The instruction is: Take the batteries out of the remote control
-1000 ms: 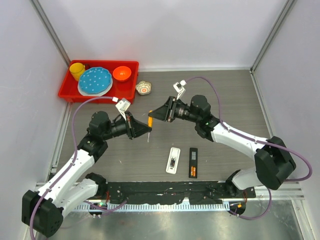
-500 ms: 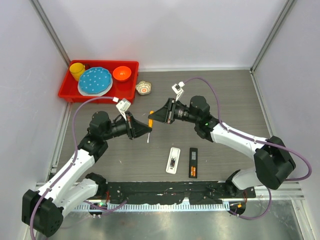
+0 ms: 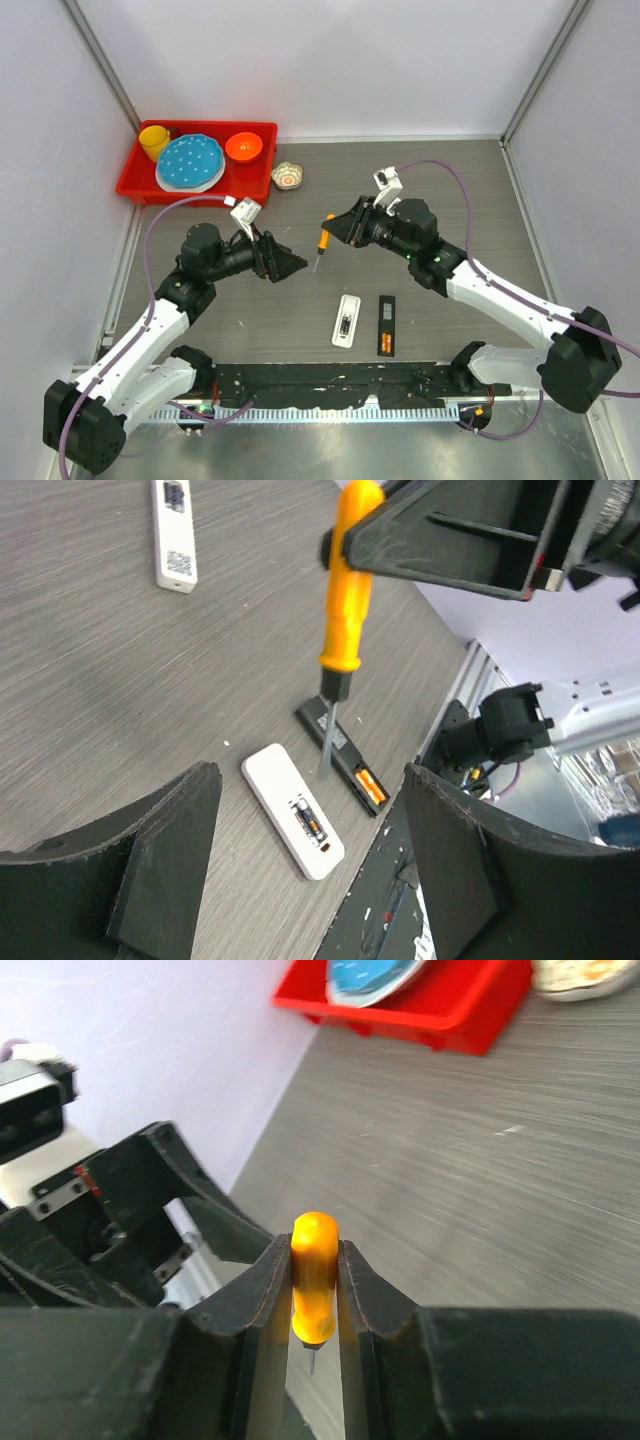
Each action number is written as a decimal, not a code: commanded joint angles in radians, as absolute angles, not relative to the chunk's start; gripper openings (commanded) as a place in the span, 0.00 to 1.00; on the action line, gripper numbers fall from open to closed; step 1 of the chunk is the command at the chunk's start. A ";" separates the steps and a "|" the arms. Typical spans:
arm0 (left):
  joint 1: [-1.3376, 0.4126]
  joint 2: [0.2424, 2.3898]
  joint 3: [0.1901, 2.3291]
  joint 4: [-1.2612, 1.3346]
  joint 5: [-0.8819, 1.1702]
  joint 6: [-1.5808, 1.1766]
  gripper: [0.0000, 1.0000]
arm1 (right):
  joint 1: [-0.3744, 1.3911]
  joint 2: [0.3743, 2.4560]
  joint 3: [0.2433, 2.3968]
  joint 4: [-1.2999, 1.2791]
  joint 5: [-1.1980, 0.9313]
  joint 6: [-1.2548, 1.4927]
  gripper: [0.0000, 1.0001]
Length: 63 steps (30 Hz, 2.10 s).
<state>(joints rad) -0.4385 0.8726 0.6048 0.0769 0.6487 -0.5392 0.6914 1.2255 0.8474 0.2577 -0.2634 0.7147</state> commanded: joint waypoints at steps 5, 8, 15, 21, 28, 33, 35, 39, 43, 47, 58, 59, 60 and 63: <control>-0.508 0.917 0.592 -0.061 0.431 -0.577 0.80 | 0.617 1.083 0.750 0.071 0.083 0.647 0.01; -0.600 0.968 0.603 -0.100 0.316 -0.575 0.82 | 0.565 1.060 0.718 0.052 0.072 0.653 0.01; -0.831 1.156 0.661 -0.109 0.184 -0.578 0.84 | 0.499 1.011 0.680 0.006 0.075 0.638 0.01; -1.017 1.291 0.719 -0.127 0.023 -0.578 0.84 | 0.488 0.985 0.666 -0.040 0.089 0.623 0.01; -1.183 1.437 0.788 -0.144 -0.149 -0.578 0.87 | 0.480 0.971 0.661 -0.058 0.094 0.607 0.01; -1.282 1.523 0.837 -0.230 -0.310 -0.606 0.87 | 0.479 0.979 0.661 -0.057 0.087 0.607 0.01; -1.314 1.552 0.847 -0.232 -0.351 -0.609 0.86 | 0.477 0.980 0.661 -0.054 0.086 0.609 0.01; -1.347 1.594 0.847 -0.222 -0.382 -0.623 0.82 | 0.479 0.983 0.661 -0.049 0.077 0.607 0.01; -1.351 1.614 0.810 -0.225 -0.402 -0.644 0.74 | 0.479 0.979 0.660 -0.046 0.060 0.603 0.01; -1.351 1.560 0.766 -0.236 -0.446 -0.631 0.70 | 0.479 0.980 0.660 -0.041 0.058 0.595 0.01; -1.325 1.454 0.637 -0.075 -0.370 -0.496 0.77 | 0.477 1.002 0.652 -0.006 0.020 0.600 0.01; -1.324 1.459 0.637 -0.039 -0.355 -0.479 0.79 | 0.477 1.000 0.652 -0.006 0.020 0.597 0.01; -1.324 1.477 0.641 -0.026 -0.348 -0.456 0.80 | 0.477 1.000 0.650 -0.006 0.017 0.597 0.01; -1.322 1.520 0.679 -0.017 -0.347 -0.420 0.82 | 0.477 0.994 0.650 -0.009 0.014 0.597 0.01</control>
